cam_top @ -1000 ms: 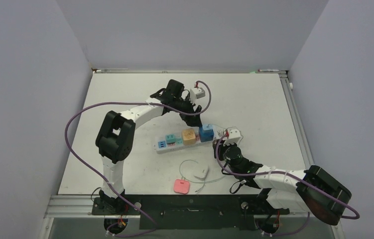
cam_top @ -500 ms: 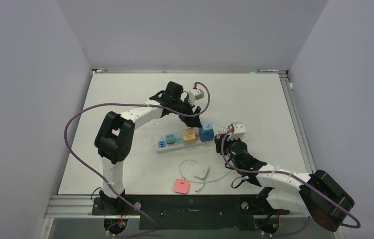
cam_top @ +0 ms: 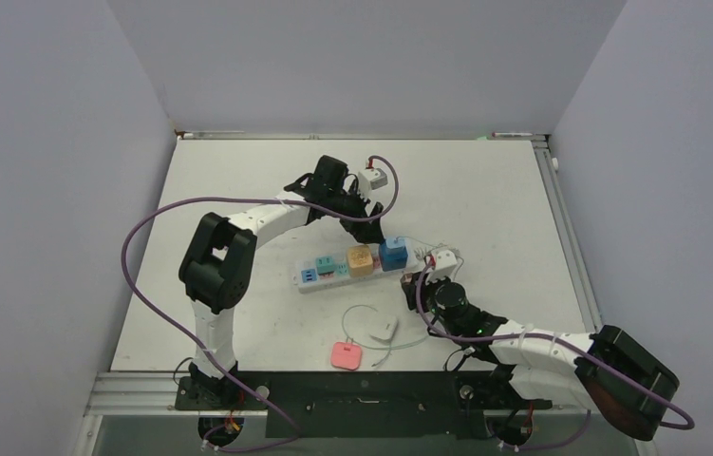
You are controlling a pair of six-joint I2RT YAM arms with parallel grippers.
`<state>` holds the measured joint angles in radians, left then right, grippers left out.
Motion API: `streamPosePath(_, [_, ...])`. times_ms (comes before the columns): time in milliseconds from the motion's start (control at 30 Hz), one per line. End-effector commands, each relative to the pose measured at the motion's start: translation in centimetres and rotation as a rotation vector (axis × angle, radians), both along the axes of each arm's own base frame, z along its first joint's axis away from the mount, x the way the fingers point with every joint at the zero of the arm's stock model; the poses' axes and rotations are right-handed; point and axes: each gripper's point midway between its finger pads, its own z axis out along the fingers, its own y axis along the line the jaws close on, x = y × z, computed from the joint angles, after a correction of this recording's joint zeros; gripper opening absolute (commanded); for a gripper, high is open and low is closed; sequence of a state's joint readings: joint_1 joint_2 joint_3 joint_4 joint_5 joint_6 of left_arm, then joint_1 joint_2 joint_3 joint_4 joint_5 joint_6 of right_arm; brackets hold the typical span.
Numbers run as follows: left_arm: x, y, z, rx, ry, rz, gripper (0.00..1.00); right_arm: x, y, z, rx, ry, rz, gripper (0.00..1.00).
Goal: Insert the plug
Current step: Insert the plug into the socket.
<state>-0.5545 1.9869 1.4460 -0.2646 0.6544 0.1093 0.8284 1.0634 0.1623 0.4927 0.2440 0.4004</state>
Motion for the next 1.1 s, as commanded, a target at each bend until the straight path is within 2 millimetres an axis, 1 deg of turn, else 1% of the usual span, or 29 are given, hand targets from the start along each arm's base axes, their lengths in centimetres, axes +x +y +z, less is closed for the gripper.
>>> streamPosePath(0, [1.1, 0.1, 2.0, -0.015, -0.061, 0.014, 0.79, 1.0, 1.8, 2.4, 0.020, -0.088, 0.058, 0.05])
streamPosePath(300, [1.1, 0.5, 1.5, -0.003, -0.070, 0.016, 0.80, 1.0, 3.0, 3.7, 0.027, -0.145, 0.104, 0.05])
streamPosePath(433, [1.2, 0.5, 1.5, 0.002, -0.078, 0.013, 0.80, 1.4, 3.7, 4.4, 0.030, -0.174, 0.120, 0.05])
streamPosePath(567, [1.2, 0.6, 1.3, 0.008, -0.078, 0.011, 0.80, 1.7, 4.2, 4.7, 0.020, -0.191, 0.137, 0.05])
streamPosePath(767, [1.2, 0.7, 1.3, 0.013, -0.084, 0.004, 0.80, 1.9, 4.4, 4.4, 0.008, -0.191, 0.150, 0.05])
streamPosePath(1067, [1.0, 0.7, 1.0, 0.020, -0.075, -0.007, 0.79, 2.1, 3.6, 3.7, -0.021, -0.179, 0.131, 0.05])
